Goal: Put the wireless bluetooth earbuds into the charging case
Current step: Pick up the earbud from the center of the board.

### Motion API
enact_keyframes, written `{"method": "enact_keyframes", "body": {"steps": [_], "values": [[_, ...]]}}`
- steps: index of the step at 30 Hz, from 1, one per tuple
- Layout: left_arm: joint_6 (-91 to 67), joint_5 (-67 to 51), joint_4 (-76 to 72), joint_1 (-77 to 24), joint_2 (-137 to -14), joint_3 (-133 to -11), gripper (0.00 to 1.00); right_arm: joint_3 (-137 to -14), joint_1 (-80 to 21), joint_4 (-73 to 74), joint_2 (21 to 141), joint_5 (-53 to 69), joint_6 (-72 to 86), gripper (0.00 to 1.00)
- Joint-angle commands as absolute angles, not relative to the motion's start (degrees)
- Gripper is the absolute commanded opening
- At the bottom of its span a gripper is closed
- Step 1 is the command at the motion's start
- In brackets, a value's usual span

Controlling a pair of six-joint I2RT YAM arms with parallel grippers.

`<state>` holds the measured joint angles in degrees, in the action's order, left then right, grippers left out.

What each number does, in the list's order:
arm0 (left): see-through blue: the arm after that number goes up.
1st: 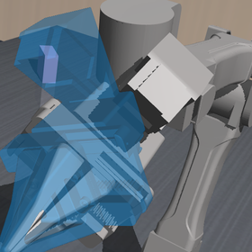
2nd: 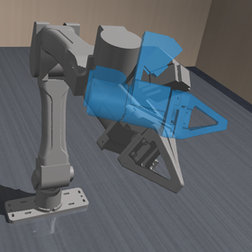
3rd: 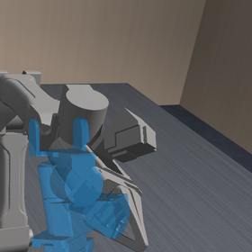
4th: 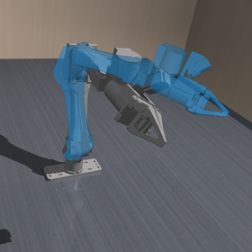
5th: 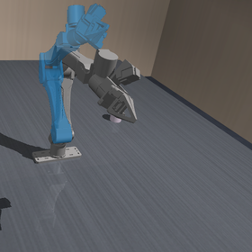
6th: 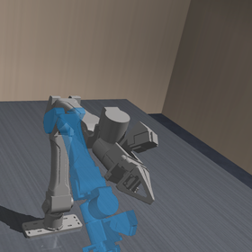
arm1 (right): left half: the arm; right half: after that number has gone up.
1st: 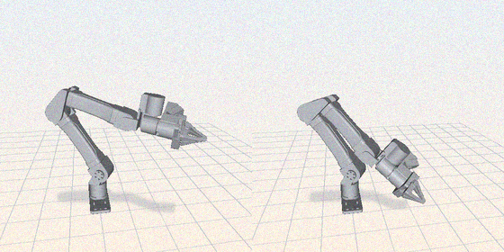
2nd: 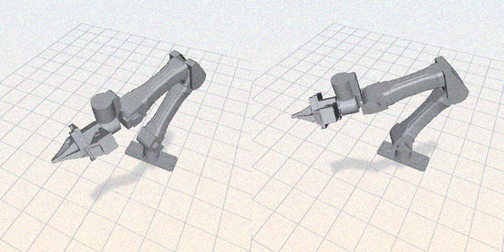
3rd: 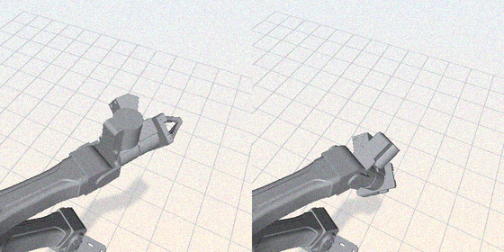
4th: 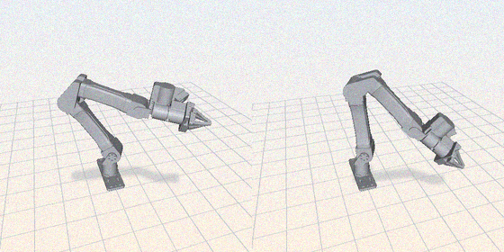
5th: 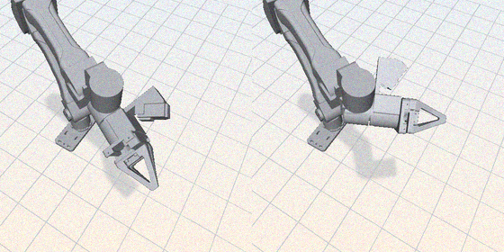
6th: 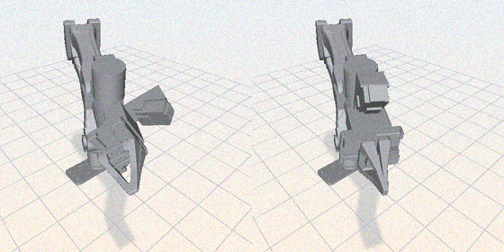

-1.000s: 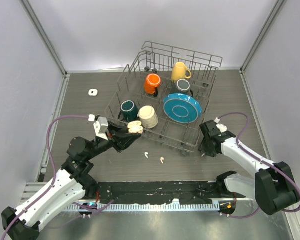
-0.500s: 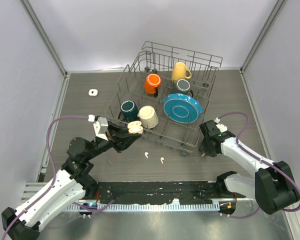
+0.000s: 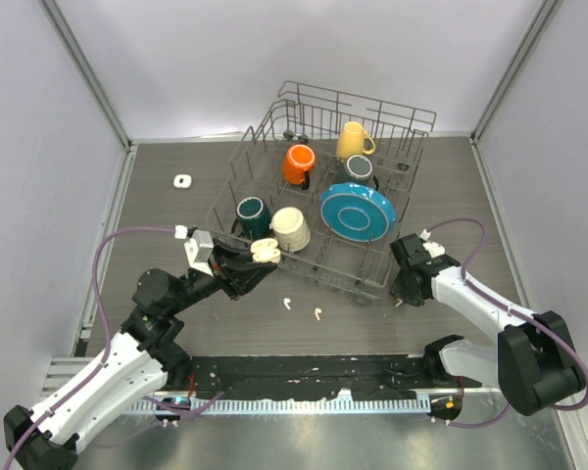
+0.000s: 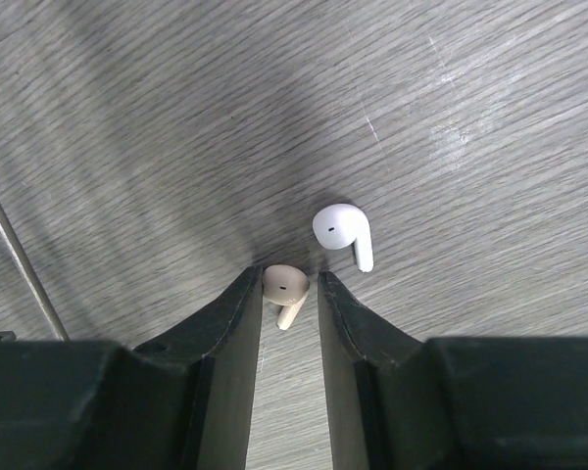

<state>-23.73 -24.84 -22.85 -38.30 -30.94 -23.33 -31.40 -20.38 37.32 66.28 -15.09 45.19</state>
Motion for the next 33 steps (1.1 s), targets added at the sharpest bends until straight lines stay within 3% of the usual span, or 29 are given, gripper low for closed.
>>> {"method": "enact_keyframes", "body": {"steps": [1, 15, 25, 33], "values": [[-24.2, -24.4, -24.3, -38.6, -30.3, -23.3, 0.0, -33.2, -20.2, 36.7, 66.1, -16.3, 45.4, 0.34], [-24.3, -24.3, -23.8, -38.6, -29.8, -23.4, 0.0, -33.0, -20.2, 38.0, 63.2, -16.7, 46.3, 0.18], [-25.4, -24.8, -25.0, -38.6, -31.4, -23.6, 0.0, -32.3, -20.2, 38.2, 66.4, -14.5, 46.9, 0.25], [-25.3, -24.7, -25.2, -38.6, -31.7, -23.7, 0.0, -32.5, -20.2, 37.7, 68.8, -13.7, 46.4, 0.36]]}}
